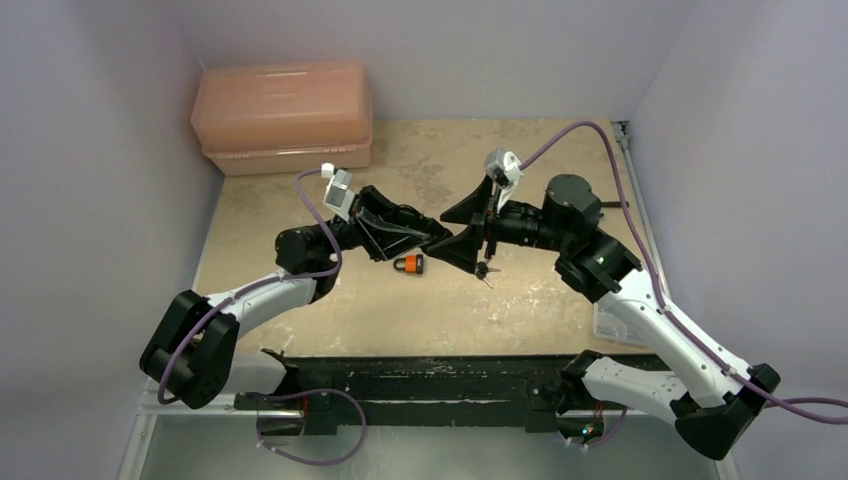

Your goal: Unlock with the key

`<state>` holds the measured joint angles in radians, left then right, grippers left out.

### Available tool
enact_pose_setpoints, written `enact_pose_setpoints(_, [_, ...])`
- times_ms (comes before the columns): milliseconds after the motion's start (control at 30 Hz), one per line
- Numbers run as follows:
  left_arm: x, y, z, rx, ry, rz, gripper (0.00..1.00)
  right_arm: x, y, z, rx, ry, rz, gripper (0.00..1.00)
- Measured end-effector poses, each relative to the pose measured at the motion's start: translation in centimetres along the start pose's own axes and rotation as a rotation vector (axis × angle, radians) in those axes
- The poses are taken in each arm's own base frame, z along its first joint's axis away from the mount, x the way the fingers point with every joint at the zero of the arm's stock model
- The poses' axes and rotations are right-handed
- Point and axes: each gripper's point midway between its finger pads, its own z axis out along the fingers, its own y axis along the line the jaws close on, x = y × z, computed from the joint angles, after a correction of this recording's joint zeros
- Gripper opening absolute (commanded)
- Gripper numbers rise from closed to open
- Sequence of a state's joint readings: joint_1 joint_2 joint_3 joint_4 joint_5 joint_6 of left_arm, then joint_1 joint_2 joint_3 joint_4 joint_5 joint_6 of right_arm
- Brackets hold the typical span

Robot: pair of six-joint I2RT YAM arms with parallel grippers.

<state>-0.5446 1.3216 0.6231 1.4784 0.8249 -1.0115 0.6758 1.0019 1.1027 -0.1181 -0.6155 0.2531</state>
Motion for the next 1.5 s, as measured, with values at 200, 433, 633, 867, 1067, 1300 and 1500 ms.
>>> enact_pose_setpoints(200, [0.3,-0.2,-0.1,0.011,0.015,-0.002,0.0,2.6,-1.8,0.5,0.049,0.107,0.001,0.84])
enact_pose_setpoints(433, [0.5,-0.4,-0.1,0.021,0.03,-0.018,0.0,2.9,-2.0,0.6,0.046,0.134,-0.026,0.74])
enact_pose_setpoints(633, [0.6,-0.4,-0.2,0.021,0.033,-0.022,0.0,3.6,-2.2,1.2,0.022,0.165,-0.012,0.71])
enact_pose_setpoints(867, [0.8,-0.3,-0.3,0.016,0.036,-0.029,0.0,4.0,-1.6,1.4,-0.02,0.181,-0.005,0.42])
enact_pose_setpoints(1067, [1.1,-0.1,-0.4,0.008,0.036,-0.034,0.0,4.4,-1.1,1.5,-0.054,0.197,0.008,0.0])
enact_pose_setpoints(1300, [1.2,0.3,-0.5,-0.001,0.036,-0.04,0.71,4.6,-1.5,1.4,-0.032,0.203,0.01,0.0])
enact_pose_setpoints(1500, [0.7,0.6,-0.7,-0.015,0.021,-0.047,0.95,7.1,-3.3,0.8,0.067,0.255,0.043,0.0])
